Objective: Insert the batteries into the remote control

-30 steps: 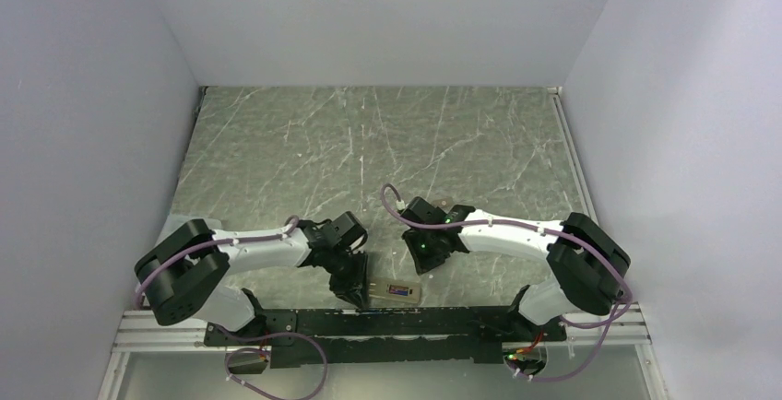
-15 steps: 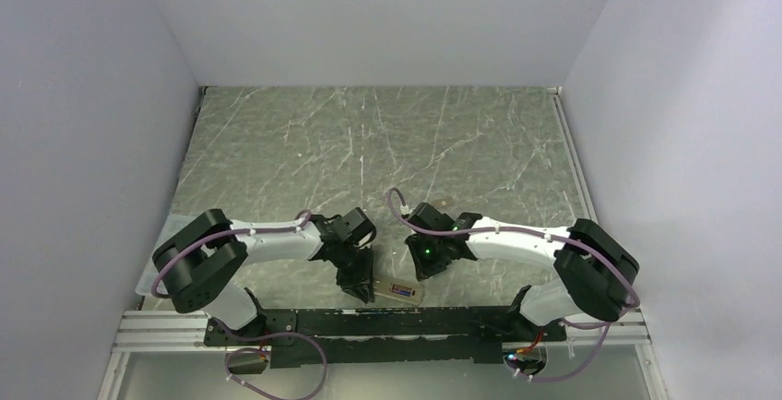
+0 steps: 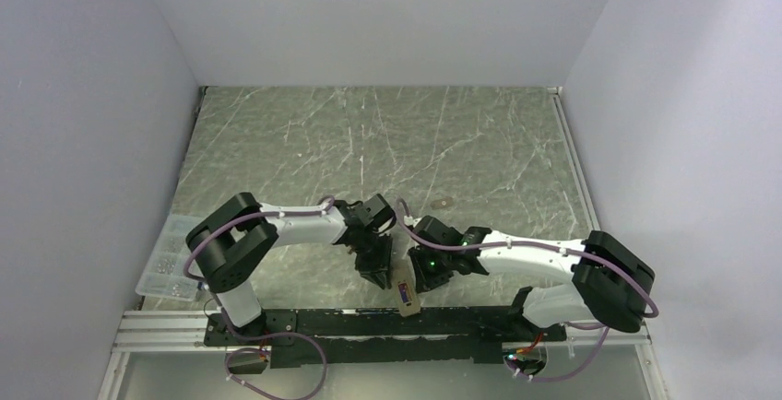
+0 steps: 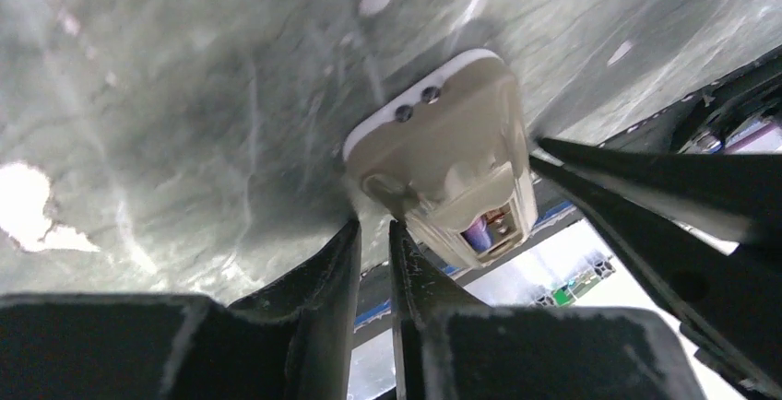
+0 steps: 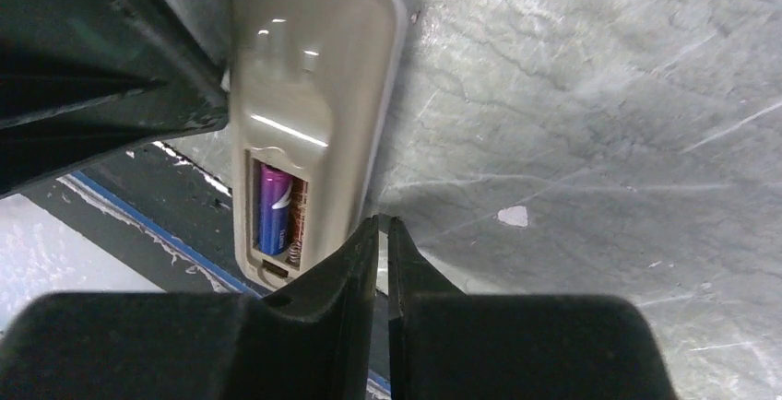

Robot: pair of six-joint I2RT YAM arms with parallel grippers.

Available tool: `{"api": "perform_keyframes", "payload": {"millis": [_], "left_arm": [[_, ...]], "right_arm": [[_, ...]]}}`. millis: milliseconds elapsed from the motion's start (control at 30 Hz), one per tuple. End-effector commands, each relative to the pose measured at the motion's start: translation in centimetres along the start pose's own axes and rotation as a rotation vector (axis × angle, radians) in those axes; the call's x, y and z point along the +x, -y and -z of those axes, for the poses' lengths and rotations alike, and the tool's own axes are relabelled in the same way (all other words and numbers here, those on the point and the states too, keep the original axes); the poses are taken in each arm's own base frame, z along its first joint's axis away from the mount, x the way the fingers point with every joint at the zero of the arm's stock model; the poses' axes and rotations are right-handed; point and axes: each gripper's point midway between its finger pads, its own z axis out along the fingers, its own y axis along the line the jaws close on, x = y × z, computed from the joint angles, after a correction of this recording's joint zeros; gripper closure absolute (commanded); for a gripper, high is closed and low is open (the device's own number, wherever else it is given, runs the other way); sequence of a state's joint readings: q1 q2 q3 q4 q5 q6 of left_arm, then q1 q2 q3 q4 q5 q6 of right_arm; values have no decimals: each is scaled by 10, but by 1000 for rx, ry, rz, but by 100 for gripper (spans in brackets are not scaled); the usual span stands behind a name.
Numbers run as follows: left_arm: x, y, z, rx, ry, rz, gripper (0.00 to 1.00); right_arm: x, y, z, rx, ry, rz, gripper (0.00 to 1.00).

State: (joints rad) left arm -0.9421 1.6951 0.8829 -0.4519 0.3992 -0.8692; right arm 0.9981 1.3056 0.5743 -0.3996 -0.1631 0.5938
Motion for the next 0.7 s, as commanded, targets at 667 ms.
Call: {"api": "perform_keyframes", "payload": {"millis": [667], "left_arm": [[-80, 43, -17, 61, 73, -183, 80]], "right_arm": [[-14, -15, 3, -16, 98, -70, 89]]}}
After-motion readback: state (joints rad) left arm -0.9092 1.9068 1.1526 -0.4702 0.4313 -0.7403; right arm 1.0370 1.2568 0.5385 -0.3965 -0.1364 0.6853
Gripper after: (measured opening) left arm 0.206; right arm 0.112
